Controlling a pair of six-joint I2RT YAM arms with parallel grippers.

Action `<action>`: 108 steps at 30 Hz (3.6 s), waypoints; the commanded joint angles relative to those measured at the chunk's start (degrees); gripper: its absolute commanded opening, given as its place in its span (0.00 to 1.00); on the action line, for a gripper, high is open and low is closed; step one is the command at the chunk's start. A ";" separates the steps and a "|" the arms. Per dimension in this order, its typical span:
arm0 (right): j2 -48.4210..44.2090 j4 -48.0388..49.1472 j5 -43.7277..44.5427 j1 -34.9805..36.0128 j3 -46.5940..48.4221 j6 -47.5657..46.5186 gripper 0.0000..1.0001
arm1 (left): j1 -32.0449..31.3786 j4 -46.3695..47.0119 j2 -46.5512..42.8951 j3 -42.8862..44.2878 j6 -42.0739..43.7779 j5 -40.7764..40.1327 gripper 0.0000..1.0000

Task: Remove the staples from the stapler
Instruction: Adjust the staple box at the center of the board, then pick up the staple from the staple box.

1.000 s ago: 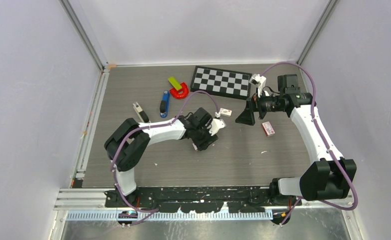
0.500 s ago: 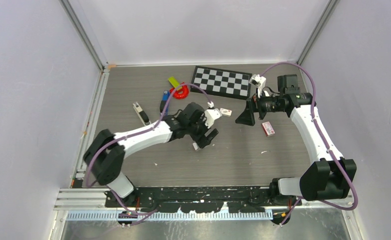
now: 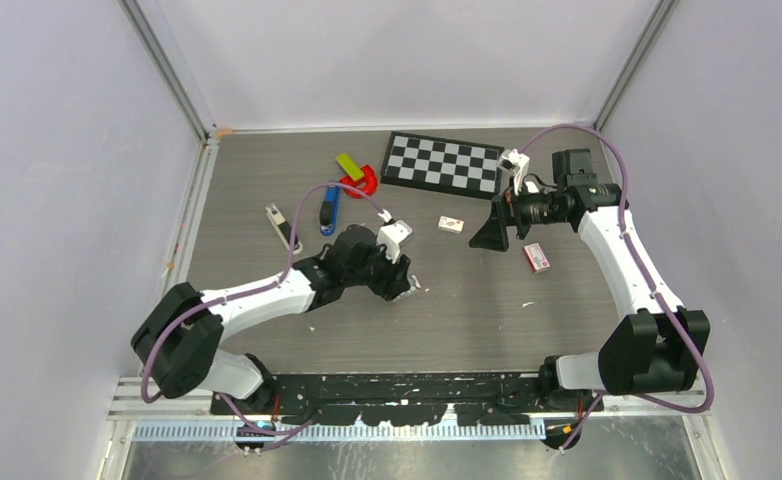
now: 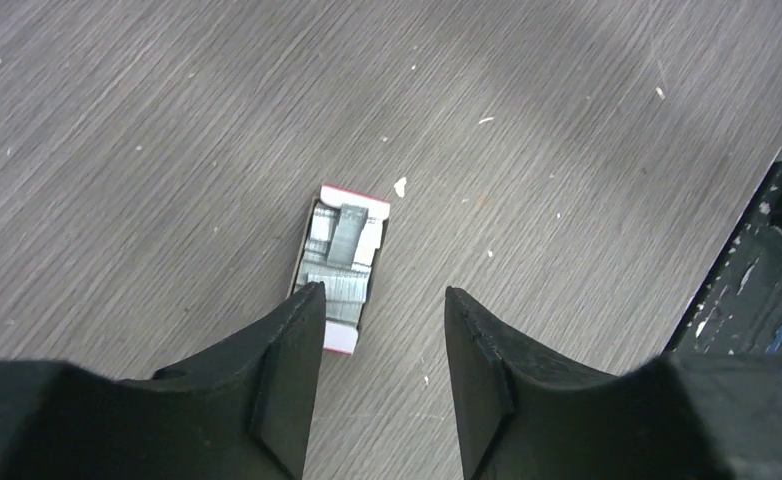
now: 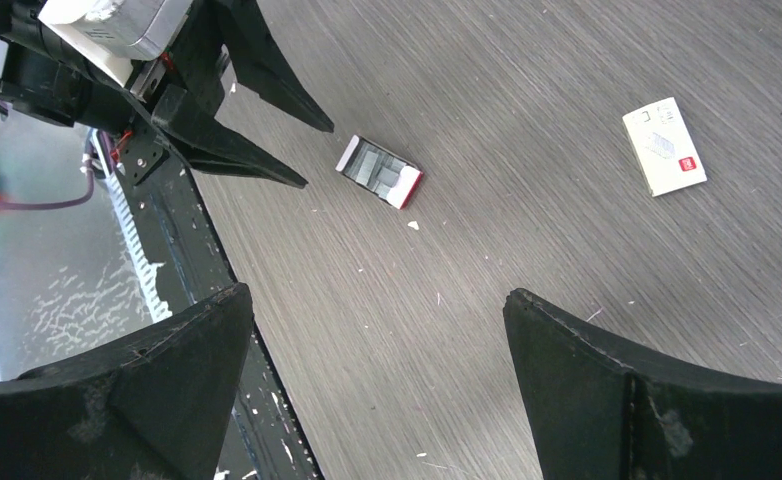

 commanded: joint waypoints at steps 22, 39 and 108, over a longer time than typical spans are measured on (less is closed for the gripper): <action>2.17 -0.87 -2.94 -0.20 2.53 -0.44 1.00 | -4.36 -1.58 12.32 9.90 -2.39 -8.36 0.45; 2.22 -1.37 -3.07 -0.16 2.80 -0.70 1.00 | -4.78 -4.31 13.85 11.97 -0.36 -9.21 0.37; 2.49 -2.27 -4.47 0.13 3.12 -0.80 1.00 | -2.28 2.26 8.16 5.64 -9.14 -4.78 0.09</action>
